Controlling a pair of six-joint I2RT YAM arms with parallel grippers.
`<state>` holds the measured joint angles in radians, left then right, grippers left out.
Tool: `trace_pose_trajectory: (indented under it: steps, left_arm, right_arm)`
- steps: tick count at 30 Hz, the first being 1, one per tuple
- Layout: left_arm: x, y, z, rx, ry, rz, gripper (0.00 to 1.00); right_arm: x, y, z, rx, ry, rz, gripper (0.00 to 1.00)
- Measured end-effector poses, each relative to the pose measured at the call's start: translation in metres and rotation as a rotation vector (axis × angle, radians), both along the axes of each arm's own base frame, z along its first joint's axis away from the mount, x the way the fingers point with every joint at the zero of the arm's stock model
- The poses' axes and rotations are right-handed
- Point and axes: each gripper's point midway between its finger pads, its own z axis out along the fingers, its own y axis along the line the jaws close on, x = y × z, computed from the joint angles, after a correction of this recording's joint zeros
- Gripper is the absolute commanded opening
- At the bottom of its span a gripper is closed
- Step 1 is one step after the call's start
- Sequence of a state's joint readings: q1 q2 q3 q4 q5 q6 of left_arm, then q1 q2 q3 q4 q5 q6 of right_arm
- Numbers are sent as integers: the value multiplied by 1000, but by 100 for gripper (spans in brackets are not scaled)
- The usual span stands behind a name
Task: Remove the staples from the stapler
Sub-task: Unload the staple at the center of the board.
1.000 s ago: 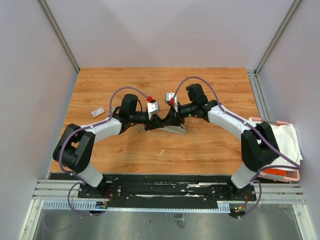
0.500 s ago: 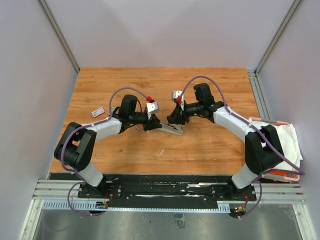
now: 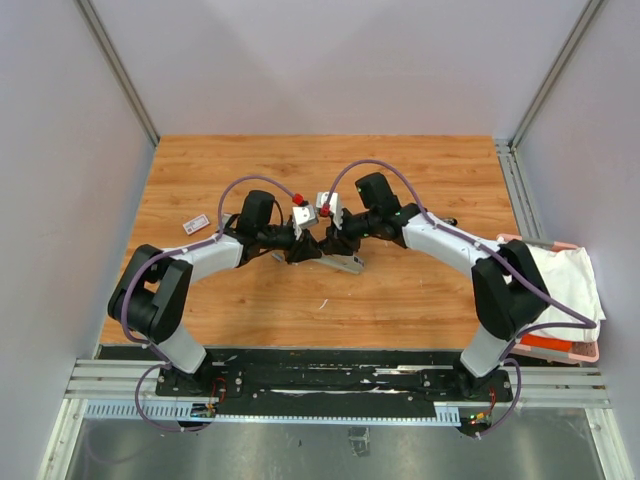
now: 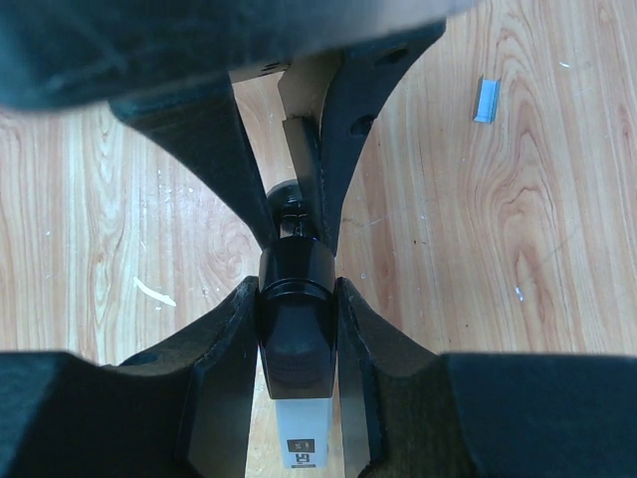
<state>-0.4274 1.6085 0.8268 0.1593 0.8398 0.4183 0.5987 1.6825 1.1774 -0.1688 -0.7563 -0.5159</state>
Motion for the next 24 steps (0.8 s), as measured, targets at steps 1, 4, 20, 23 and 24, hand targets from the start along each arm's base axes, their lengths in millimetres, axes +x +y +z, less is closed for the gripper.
trace_pose_trajectory:
  steps: [1, 4, 20, 23, 24]
  left_arm:
    - [0, 0, -1, 2, 2, 2, 0]
    - [0, 1, -2, 10, 5, 6, 0]
    - [0, 4, -6, 21, 41, 41, 0]
    - [0, 3, -6, 17, 51, 48, 0]
    - [0, 3, -5, 16, 55, 50, 0]
  right_arm:
    - [0, 2, -2, -11, -2, -2, 15]
    - [0, 5, -6, -38, -14, -12, 16]
    - [8, 13, -4, -76, -92, -77, 46]
    - [9, 15, -1, -70, -117, -83, 47]
    - [10, 15, -1, -70, -125, -88, 48]
